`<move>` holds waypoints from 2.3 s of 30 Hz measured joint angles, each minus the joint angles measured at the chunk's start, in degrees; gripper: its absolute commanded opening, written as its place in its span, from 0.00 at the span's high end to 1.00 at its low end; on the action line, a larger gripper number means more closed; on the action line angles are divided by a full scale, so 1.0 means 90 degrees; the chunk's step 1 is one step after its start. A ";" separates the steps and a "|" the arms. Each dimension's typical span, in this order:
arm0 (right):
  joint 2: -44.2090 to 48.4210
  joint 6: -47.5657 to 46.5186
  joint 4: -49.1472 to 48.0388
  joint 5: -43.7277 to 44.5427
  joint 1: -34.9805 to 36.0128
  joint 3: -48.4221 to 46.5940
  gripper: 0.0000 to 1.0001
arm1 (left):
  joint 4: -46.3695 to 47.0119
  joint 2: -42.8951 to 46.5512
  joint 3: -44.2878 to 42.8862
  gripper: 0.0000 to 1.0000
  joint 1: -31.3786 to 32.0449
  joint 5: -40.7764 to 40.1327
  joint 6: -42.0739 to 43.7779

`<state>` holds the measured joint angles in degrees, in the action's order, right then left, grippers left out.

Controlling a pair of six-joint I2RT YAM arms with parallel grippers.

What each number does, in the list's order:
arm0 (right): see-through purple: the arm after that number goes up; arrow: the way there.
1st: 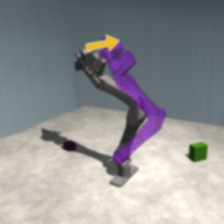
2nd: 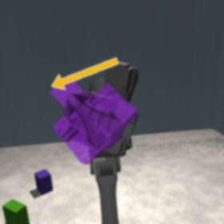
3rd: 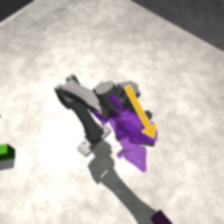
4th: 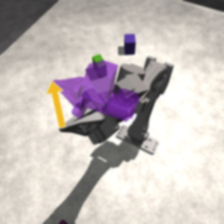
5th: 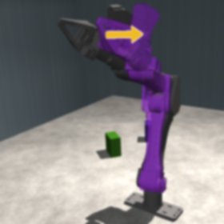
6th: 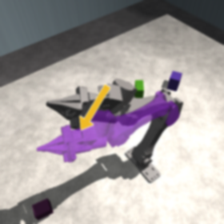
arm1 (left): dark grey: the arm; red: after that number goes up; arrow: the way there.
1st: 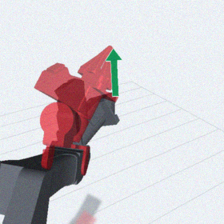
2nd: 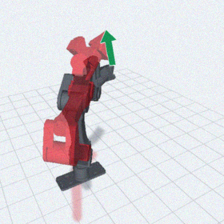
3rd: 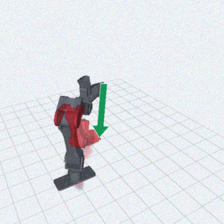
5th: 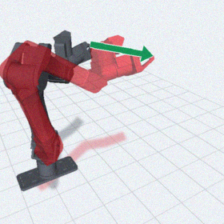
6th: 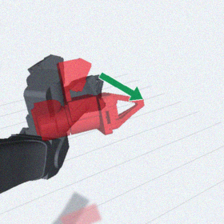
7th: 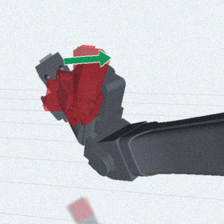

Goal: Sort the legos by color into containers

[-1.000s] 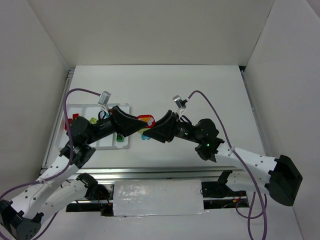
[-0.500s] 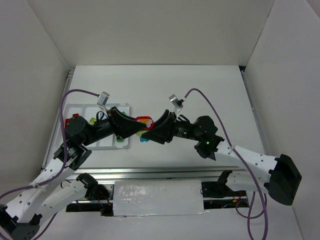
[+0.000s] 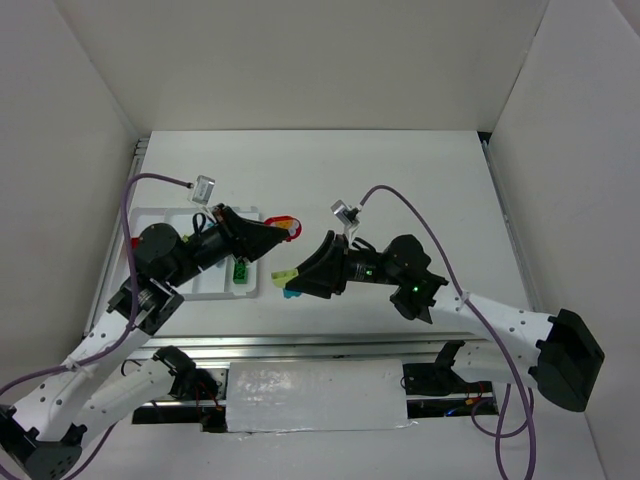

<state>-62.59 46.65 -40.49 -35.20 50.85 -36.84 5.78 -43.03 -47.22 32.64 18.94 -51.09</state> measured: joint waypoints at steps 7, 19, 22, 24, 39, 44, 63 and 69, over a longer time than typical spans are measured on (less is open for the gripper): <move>0.0352 -0.0134 0.0714 0.0600 -0.0180 0.0168 1.00 | -0.1928 -0.0272 -0.0845 1.00 -0.0019 -0.2200 0.0029; 0.1304 -0.0772 0.2127 0.1481 -0.0301 0.0425 1.00 | -0.5258 -0.2822 -0.2135 1.00 -0.3932 -0.4821 -0.0202; 0.1360 -0.0869 0.2331 0.1484 -0.0306 0.0444 1.00 | -0.5778 -0.3553 -0.2341 1.00 -0.4209 -0.5221 -0.0418; 0.1409 -0.0935 0.2470 0.1467 -0.0311 0.0471 1.00 | -0.5994 -0.3968 -0.2467 1.00 -0.4391 -0.5411 -0.0568; 0.1717 -0.1124 0.2890 0.1054 -0.0323 0.0605 1.00 | -0.6161 -0.4726 -0.2232 1.00 -0.5756 -0.5855 -0.1192; 0.1622 -0.1127 0.2890 0.0908 -0.0335 0.0602 1.00 | -0.6074 -0.5047 -0.2040 0.97 -0.5916 -0.5746 -0.1205; 0.1877 -0.1231 0.3179 0.0848 -0.0342 0.0605 1.00 | -0.5889 -0.4809 -0.1705 0.00 -0.5884 -0.5569 -0.1394; 0.1843 -0.1472 0.3478 0.0947 -0.0347 0.0585 1.00 | -0.4918 -0.2737 -0.1581 0.01 -0.4898 -0.4503 -0.0228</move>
<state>-46.00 33.41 -9.19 -26.68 47.72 -31.57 -38.48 -67.66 -61.45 -11.44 -21.58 -53.15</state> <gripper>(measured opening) 0.441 0.995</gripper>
